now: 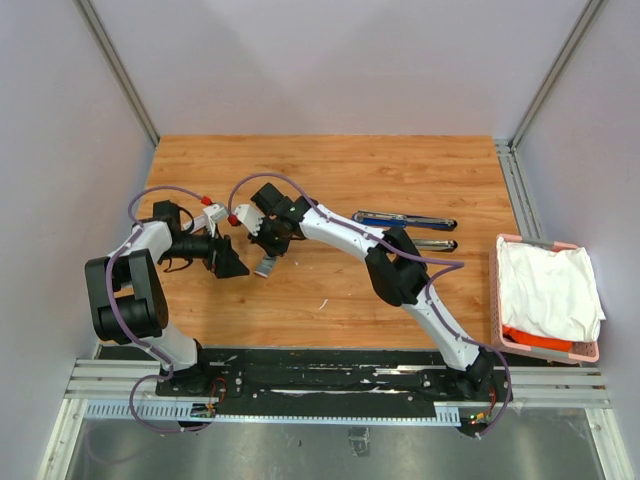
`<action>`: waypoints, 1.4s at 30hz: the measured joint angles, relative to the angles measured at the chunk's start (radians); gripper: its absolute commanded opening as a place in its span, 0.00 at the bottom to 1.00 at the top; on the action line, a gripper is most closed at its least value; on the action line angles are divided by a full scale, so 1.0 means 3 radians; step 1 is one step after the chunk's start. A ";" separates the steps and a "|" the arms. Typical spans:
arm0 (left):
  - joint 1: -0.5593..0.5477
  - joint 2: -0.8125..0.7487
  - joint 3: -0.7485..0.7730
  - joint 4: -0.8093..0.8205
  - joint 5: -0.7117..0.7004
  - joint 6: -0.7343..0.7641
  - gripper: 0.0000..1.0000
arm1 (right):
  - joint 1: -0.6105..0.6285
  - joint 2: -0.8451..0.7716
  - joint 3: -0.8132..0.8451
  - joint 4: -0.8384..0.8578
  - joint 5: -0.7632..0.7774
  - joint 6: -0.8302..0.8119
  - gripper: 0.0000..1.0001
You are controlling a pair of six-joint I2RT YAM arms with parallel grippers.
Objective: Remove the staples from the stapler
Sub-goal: Place the staple in the staple box.
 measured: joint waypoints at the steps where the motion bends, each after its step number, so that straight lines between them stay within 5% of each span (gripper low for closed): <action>1: 0.0000 0.0000 0.0000 -0.0003 0.0000 0.0001 0.98 | 0.0001 0.0010 0.0000 0.0003 0.0000 0.0000 0.01; 23: 0.0011 0.0000 0.0000 -0.0004 0.0032 0.0024 0.98 | 0.0018 0.0018 0.0014 -0.0001 0.0029 0.0056 0.02; 42: 0.0013 0.0001 0.0000 -0.0020 0.0036 0.0050 0.98 | 0.0032 0.0018 0.0014 -0.0001 0.0032 0.0081 0.15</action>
